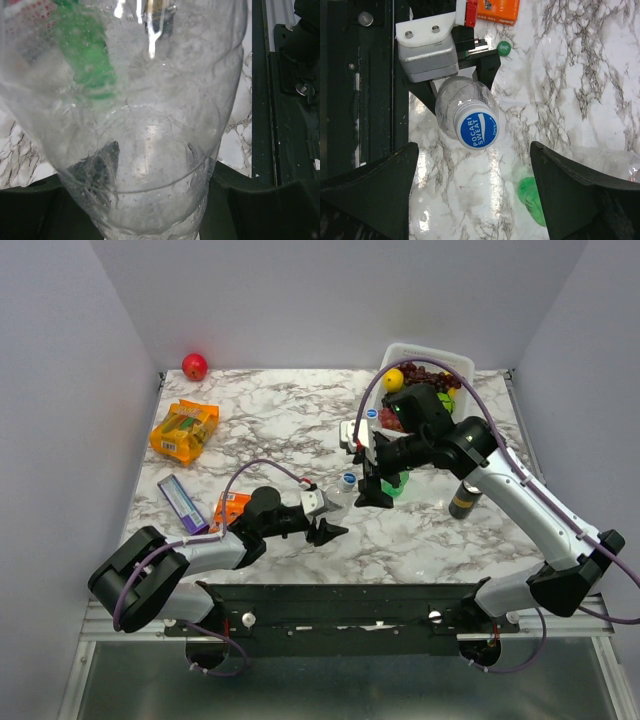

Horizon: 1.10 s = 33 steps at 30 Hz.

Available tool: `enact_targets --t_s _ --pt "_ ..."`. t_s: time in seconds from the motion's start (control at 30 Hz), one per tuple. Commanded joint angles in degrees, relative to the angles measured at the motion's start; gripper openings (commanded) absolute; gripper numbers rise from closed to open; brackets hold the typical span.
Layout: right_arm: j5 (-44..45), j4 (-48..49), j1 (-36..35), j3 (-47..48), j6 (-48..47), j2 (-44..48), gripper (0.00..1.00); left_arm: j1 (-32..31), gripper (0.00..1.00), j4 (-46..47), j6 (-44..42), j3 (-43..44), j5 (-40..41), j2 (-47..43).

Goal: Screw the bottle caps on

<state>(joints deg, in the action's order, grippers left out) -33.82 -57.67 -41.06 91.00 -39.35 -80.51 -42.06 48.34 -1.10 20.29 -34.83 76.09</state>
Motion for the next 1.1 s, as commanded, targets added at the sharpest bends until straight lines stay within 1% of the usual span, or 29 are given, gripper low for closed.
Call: enact_targets --t_s 0.0,0.2,0.43,0.5,0.77,1.07 --pt "-4.93 -0.5 0.1 3.91 -3.44 -1.48 1.0 0.4 0.0 -0.26 0.58 1.85 -2.96 0.54" --pt "-7.57 -5.25 0.01 8.13 -6.7 -4.65 1.0 0.49 0.0 -2.1 0.84 3.52 -5.68 1.6" --pt "-7.13 -11.14 0.01 11.65 -9.16 -8.61 1.0 0.93 0.0 -1.76 0.93 4.4 -6.48 2.13" --pt "-7.05 -12.37 0.01 12.36 -9.6 -9.14 1.0 1.37 0.0 -1.75 2.77 4.67 -6.65 2.48" --pt "-5.47 -14.92 -0.51 12.18 -12.58 -8.79 1.0 1.9 0.0 -1.05 5.85 6.16 -7.62 4.15" --pt "-2.39 -17.3 -1.13 10.78 -12.94 -8.61 1.0 2.95 0.0 0.35 10.24 6.69 -6.4 4.41"
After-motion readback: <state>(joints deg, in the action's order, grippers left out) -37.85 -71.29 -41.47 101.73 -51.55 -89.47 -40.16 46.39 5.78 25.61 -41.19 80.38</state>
